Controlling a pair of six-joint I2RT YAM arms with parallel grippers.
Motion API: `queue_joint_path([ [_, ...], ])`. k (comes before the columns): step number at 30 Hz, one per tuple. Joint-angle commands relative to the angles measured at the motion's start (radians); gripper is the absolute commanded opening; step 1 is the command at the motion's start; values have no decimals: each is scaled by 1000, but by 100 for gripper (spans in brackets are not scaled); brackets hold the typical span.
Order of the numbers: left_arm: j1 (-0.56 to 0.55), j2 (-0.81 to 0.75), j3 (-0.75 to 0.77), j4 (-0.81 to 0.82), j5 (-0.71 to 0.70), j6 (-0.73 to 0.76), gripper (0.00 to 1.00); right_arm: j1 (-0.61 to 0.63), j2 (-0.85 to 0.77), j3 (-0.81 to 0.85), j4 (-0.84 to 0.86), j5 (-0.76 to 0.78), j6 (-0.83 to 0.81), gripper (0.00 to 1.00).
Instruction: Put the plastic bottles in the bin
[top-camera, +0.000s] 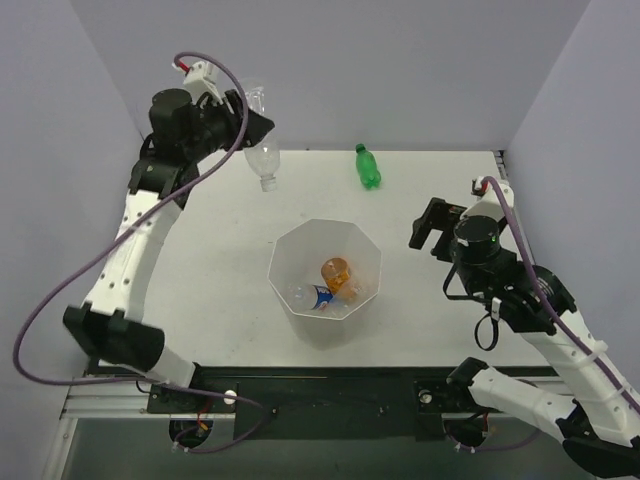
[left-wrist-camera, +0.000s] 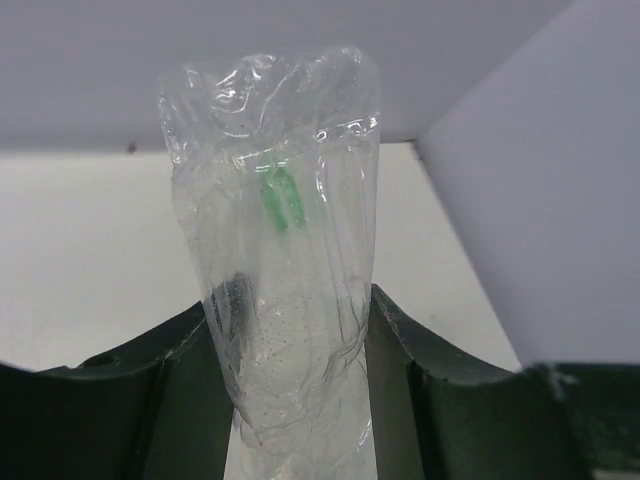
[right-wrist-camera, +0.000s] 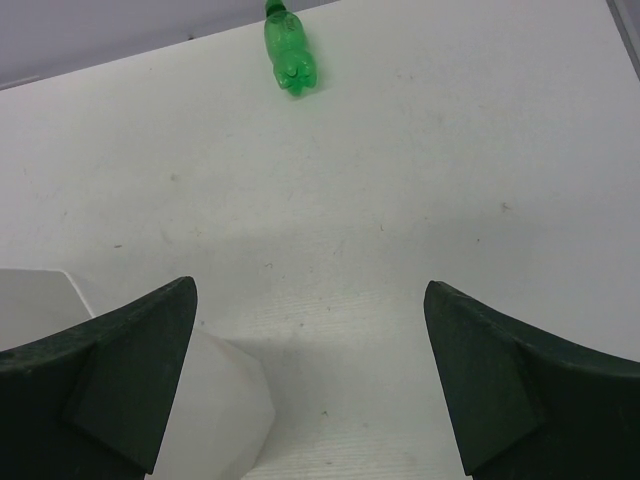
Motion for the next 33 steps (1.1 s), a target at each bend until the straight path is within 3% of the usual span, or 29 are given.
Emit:
queue_joint_path([
  [1, -167, -232, -37, 144, 180, 125, 26, -6, -76, -53, 44, -6, 20, 90],
  [9, -427, -440, -290, 207, 196, 148, 27, -8, -235, -147, 53, -7, 38, 91],
  [15, -524, -438, -370, 258, 162, 141, 27, -8, -281, -151, 44, 3, 23, 91],
  [20, -541, -420, -384, 256, 157, 150, 29, -6, -297, -151, 13, 19, 9, 91],
  [23, -542, -418, -385, 257, 157, 156, 40, -6, -306, -157, 10, 39, -2, 91],
  [25, -542, -418, -384, 250, 169, 165, 57, -6, -300, -150, 9, 39, -12, 91],
  [26, -542, -418, -385, 249, 171, 171, 73, -6, -297, -148, 10, 40, -17, 91],
  [28, -542, -423, -385, 243, 160, 180, 85, -6, -288, -145, 9, 52, -17, 91],
  [33, -542, -423, -395, 212, 143, 210, 88, -8, -252, -131, 19, 68, -21, 91],
])
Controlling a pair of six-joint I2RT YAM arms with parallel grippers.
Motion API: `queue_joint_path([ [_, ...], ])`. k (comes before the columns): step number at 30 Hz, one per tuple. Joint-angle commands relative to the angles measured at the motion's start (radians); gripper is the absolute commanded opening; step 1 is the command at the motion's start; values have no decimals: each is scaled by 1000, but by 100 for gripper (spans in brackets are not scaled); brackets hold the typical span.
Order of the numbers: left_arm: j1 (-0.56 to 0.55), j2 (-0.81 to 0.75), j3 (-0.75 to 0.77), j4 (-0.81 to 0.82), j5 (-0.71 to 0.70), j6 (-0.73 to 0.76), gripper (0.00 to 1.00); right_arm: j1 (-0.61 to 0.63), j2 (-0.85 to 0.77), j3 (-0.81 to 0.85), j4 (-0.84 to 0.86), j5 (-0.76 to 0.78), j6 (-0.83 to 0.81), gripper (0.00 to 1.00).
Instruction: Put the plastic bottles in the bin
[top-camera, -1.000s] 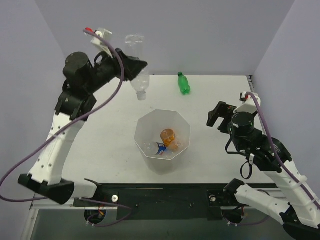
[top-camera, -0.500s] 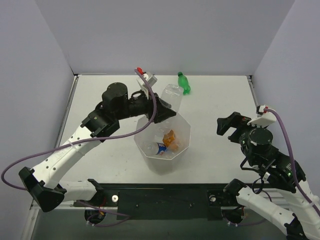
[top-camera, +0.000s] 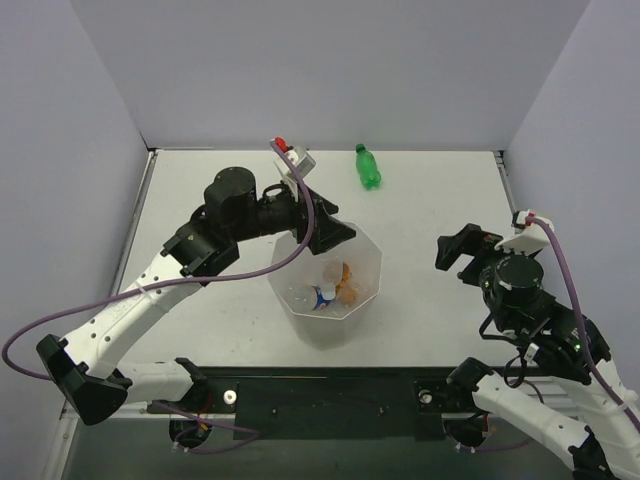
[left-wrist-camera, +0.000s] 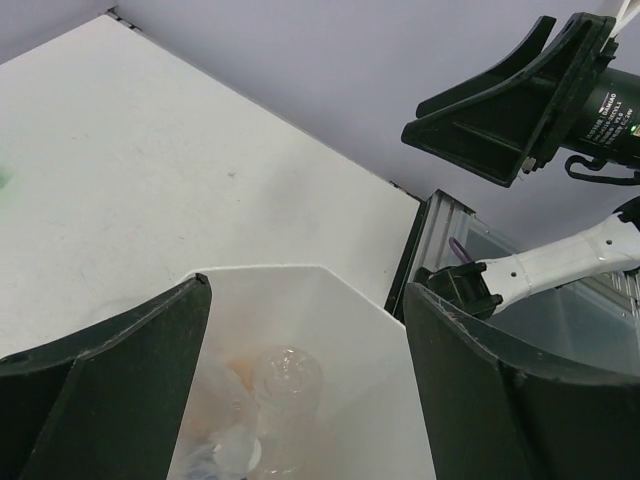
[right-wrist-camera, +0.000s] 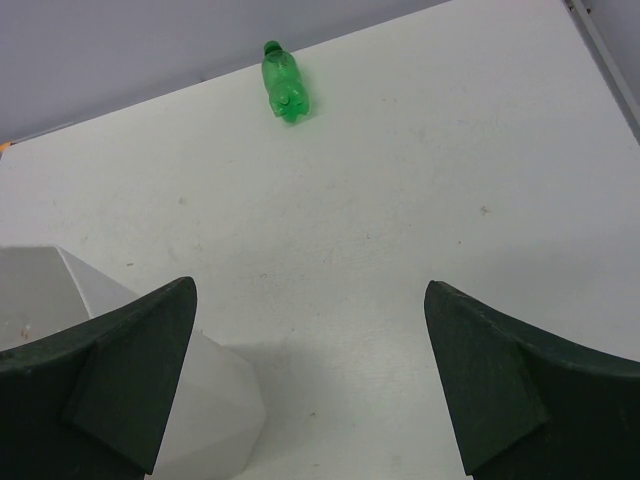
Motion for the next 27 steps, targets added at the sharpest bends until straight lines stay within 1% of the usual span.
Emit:
queue_joint_path([
  [1, -3, -27, 6, 13, -18, 47, 88, -8, 48, 24, 22, 43, -19, 91],
  [4, 0, -32, 12, -12, -36, 60, 88, -8, 71, 27, 43, 36, -31, 91],
  [5, 3, -34, 16, -41, -71, 67, 88, -8, 82, 26, 56, 25, -33, 91],
  [7, 24, -37, 28, -96, -118, 82, 88, -8, 100, 22, 74, 13, -38, 91],
  [9, 62, -46, 36, -138, -126, 82, 88, -8, 114, 13, 97, 13, -39, 92],
  [11, 127, -69, 30, -170, -78, 70, 88, -8, 131, 7, 122, 20, -45, 92],
  [12, 191, -81, 21, -179, -22, 59, 89, -6, 135, 4, 134, 23, -61, 92],
  [13, 223, -107, 13, -197, -3, 53, 89, -8, 141, 1, 155, 28, -77, 93],
  [14, 300, -122, -4, -207, 37, 36, 89, -8, 145, -8, 166, 33, -109, 93],
  [15, 343, -162, -20, -208, 55, 28, 89, -6, 145, -19, 194, 57, -142, 93],
  [16, 413, -179, -48, -208, 93, 16, 89, -9, 146, -37, 224, 68, -159, 94],
  [17, 453, -211, -60, -204, 112, 10, 89, -11, 154, -46, 234, 82, -192, 95],
  [18, 519, -225, -77, -210, 153, 2, 89, -26, 158, -51, 244, 82, -203, 96],
  [19, 542, -236, -79, -239, 170, 5, 89, -38, 181, -42, 243, 54, -223, 96],
  [20, 576, -238, -73, -257, 187, 17, 89, -88, 213, -36, 244, -52, -229, 97],
  [21, 598, -235, -67, -302, 189, 25, 89, -177, 233, -13, 243, -146, -219, 98],
  [22, 601, -236, -62, -320, 192, 36, 89, -230, 252, -2, 248, -308, -197, 97],
  [23, 612, -236, -61, -339, 189, 39, 90, -344, 308, 22, 254, -404, -126, 97],
  [24, 613, -234, -64, -345, 184, 39, 90, -400, 368, 24, 286, -569, -89, 97],
  [25, 621, -231, -65, -353, 172, 39, 90, -466, 405, 25, 315, -623, -38, 96],
  [26, 621, -224, -65, -363, 166, 37, 90, -498, 468, 36, 342, -704, -13, 95],
  [27, 625, -221, -62, -371, 151, 39, 90, -532, 512, 61, 346, -728, 11, 95],
])
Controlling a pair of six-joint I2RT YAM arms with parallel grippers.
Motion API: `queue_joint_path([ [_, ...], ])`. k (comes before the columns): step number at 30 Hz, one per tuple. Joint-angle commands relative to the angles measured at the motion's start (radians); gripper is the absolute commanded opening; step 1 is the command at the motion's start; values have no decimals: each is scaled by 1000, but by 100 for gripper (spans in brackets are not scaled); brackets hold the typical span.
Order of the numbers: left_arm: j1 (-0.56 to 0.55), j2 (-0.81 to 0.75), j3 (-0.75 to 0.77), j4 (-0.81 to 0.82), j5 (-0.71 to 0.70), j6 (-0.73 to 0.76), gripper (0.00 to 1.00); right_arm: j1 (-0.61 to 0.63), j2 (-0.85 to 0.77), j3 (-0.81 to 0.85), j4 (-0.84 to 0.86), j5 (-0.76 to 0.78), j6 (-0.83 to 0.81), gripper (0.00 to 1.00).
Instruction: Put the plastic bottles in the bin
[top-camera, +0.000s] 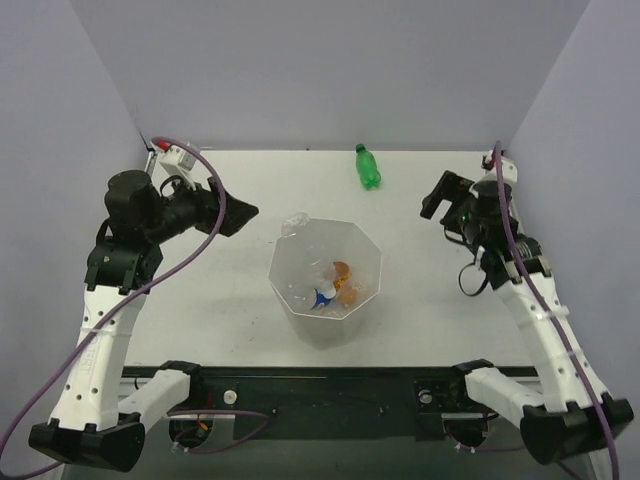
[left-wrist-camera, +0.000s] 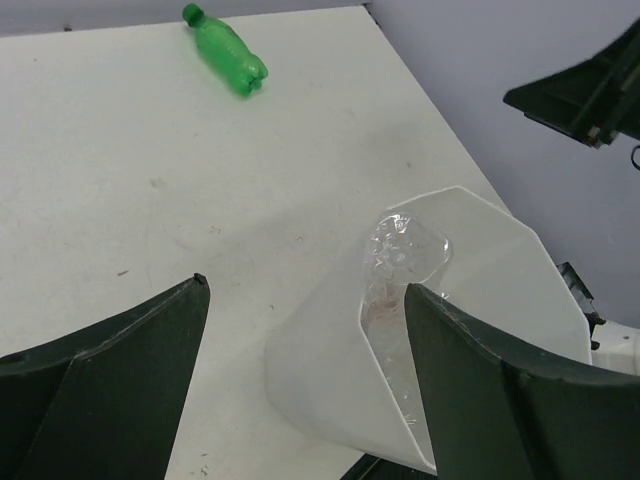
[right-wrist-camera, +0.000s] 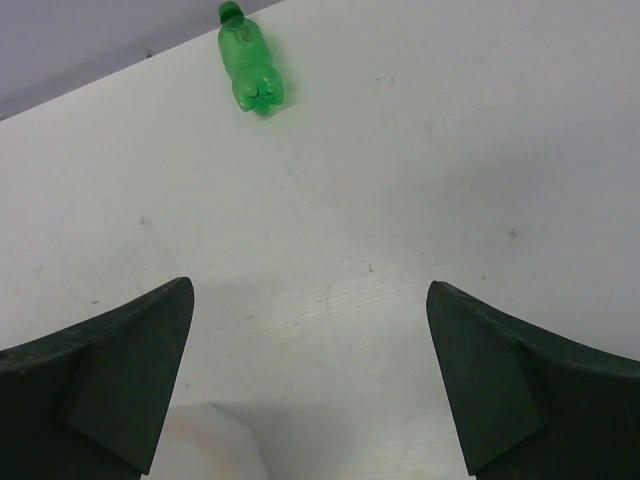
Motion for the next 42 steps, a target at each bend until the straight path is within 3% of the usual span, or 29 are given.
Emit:
queue_joint_path([
  [1, 21, 31, 18, -87, 16, 22, 90, -142, 242, 77, 103, -396, 126, 94],
  [7, 37, 41, 31, -179, -37, 66, 90, -162, 555, 340, 19, -501, 22, 94],
  [16, 41, 60, 23, -192, -88, -82, 90, -170, 992, 725, -53, -475, 2, 94],
  [19, 41, 60, -14, -100, -70, -180, 90, -165, 1133, 872, -53, -475, 26, 93],
  [28, 47, 135, -67, 26, -53, -245, 90, -158, 1543, 1280, 37, -463, 186, 94],
  [35, 50, 180, -66, 35, -85, -204, 91, -158, 1703, 1377, 267, -484, 332, 94],
  [42, 55, 267, -58, 58, -51, -208, 91, -141, 1781, 1411, 281, -516, 396, 86],
])
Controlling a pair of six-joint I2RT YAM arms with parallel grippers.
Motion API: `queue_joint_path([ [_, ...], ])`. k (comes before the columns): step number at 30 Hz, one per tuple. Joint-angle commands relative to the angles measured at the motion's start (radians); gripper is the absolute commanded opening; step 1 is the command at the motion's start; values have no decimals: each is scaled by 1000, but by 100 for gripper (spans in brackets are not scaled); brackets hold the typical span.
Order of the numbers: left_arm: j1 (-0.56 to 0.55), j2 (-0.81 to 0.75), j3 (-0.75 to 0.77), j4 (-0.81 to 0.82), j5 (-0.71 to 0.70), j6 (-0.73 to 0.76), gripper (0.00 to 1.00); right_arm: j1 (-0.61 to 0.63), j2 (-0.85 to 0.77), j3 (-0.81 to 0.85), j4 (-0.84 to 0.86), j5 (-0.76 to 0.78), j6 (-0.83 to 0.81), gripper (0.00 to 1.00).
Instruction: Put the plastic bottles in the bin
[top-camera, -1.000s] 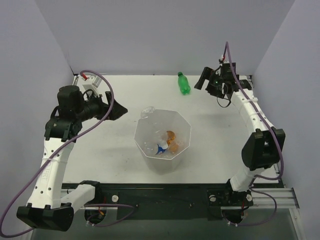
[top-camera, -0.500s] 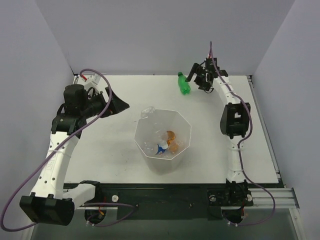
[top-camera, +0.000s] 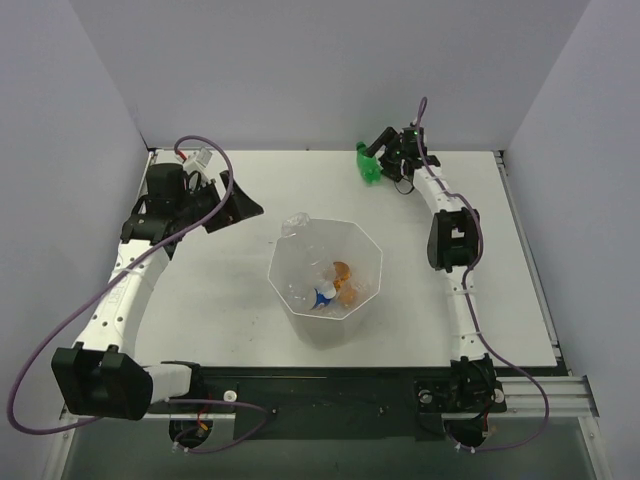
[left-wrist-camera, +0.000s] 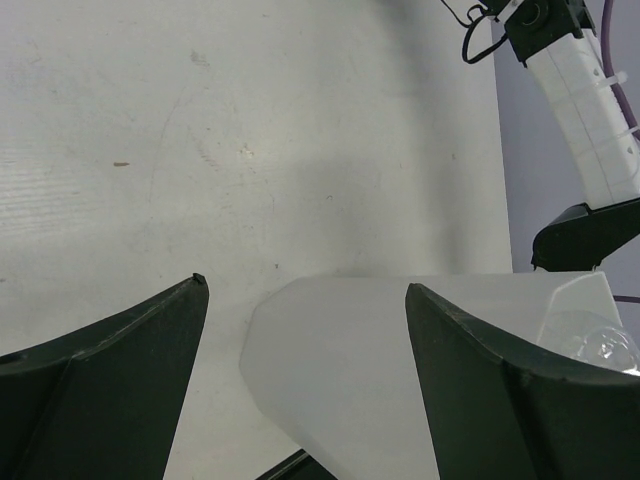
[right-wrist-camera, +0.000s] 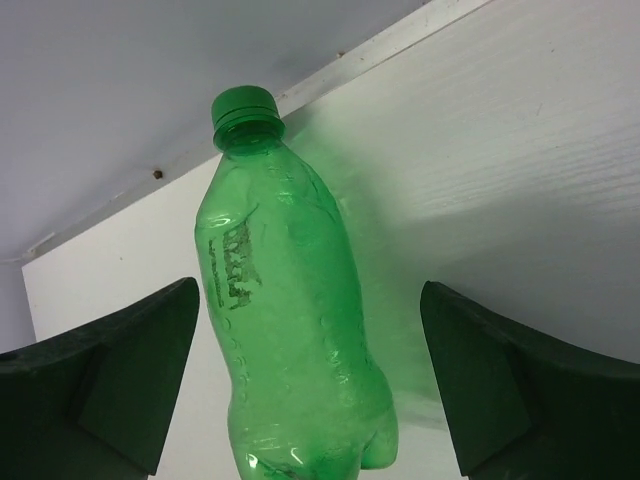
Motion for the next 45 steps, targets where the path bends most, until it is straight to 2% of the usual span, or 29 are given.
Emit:
queue_joint_path([
  [1, 14, 44, 33, 69, 33, 4, 91, 21, 7, 39, 19, -23, 36, 86],
  [5, 14, 58, 59, 63, 35, 21, 91, 26, -19, -17, 12, -32, 33, 78],
  [7, 15, 55, 55, 72, 33, 21, 91, 26, -24, -36, 15, -47, 40, 68],
  [8, 15, 52, 43, 76, 35, 12, 91, 26, -25, -39, 17, -52, 45, 57],
  [13, 14, 8, 3, 119, 42, -20, 91, 32, -86, -106, 26, -92, 36, 29],
  [14, 14, 3, 0, 121, 41, -23, 91, 32, -102, -120, 26, -96, 22, 21],
  [18, 14, -54, -14, 109, 29, -26, 91, 21, -215, -218, 6, -101, -21, 12],
  [24, 14, -157, -83, 118, -45, -66, 91, -17, -494, -445, -17, -130, -36, 9],
  [28, 12, -232, -155, 124, -62, -102, 90, -40, -735, -582, -70, -104, -108, 8],
  [30, 12, -288, -183, 110, -60, -102, 90, -40, -914, -669, -93, -79, -167, 6],
  [33, 14, -330, -197, 67, -63, -74, 91, -25, -1097, -783, -69, -24, -193, 6],
  [38, 12, -335, -214, -12, -79, -49, 90, 87, -1407, -947, -109, 59, -308, 7],
  [41, 14, -315, -194, -42, -54, -31, 90, 156, -1513, -1020, -118, 43, -346, 8],
  [45, 12, -304, -175, -92, -92, 13, 90, 269, -1636, -1134, -103, -10, -389, 12],
])
